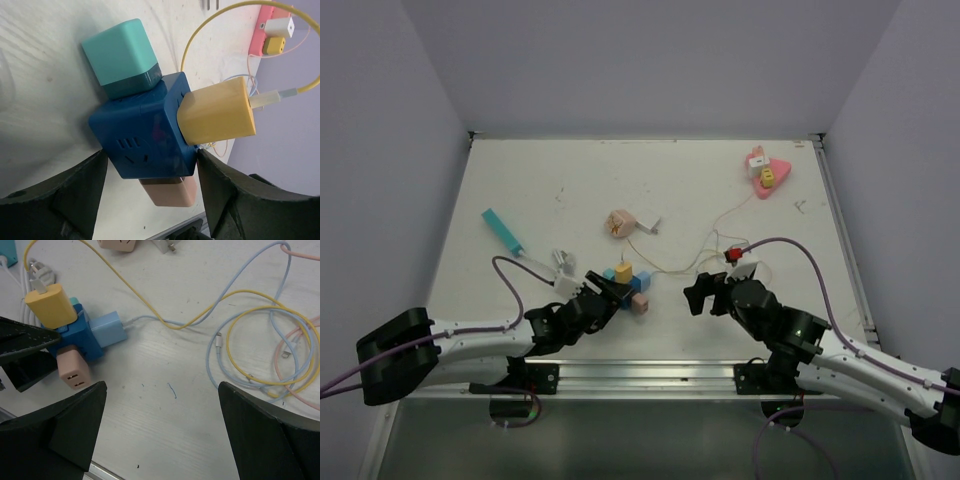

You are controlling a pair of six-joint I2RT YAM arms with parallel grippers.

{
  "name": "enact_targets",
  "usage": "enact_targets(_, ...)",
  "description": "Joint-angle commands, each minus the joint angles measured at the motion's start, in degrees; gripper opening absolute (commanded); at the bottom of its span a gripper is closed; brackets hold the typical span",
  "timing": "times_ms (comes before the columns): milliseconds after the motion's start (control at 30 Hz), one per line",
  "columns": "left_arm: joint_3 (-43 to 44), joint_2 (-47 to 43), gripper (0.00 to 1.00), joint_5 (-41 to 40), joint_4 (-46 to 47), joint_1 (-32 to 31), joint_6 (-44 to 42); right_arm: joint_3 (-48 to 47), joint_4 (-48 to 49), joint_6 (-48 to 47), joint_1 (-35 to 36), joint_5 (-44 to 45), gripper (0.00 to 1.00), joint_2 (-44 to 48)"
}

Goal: Pull the plug off the socket

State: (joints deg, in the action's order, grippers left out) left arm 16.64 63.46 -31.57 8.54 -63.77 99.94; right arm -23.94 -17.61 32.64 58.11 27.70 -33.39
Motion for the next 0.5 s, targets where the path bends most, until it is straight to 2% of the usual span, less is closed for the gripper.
enact_targets(0, -2.8, -2.8, 0.75, -1.5, 1.9, 3.0, -0.4, 0.0, 4.2, 0.8, 0.2, -1.9, 0.97, -1.1)
enact_targets(67, -3.8, -3.9, 0.82, 0.5, 2.5, 5.0, -1.3, 0.2, 4.5, 0.8, 0.2, -2.5, 0.97, -1.5)
enact_targets(167, -4.6, -5.4, 0.88, 1.5, 3.0, 5.8, -1.9, 0.1, 5.0, 0.8, 0.2, -3.3, 0.97, -2.0)
enact_targets(300, -4.5, -7.8, 0.91, 1.4, 1.7, 6.0, -2.0, 0.0, 5.4, 0.8, 0.2, -4.0, 0.97, -2.5)
enact_targets(467, -4.8, -11.2, 0.89, -0.4, -0.6, 6.0, -1.2, 0.0, 5.4, 0.9, 0.1, -4.4, 0.97, -2.5)
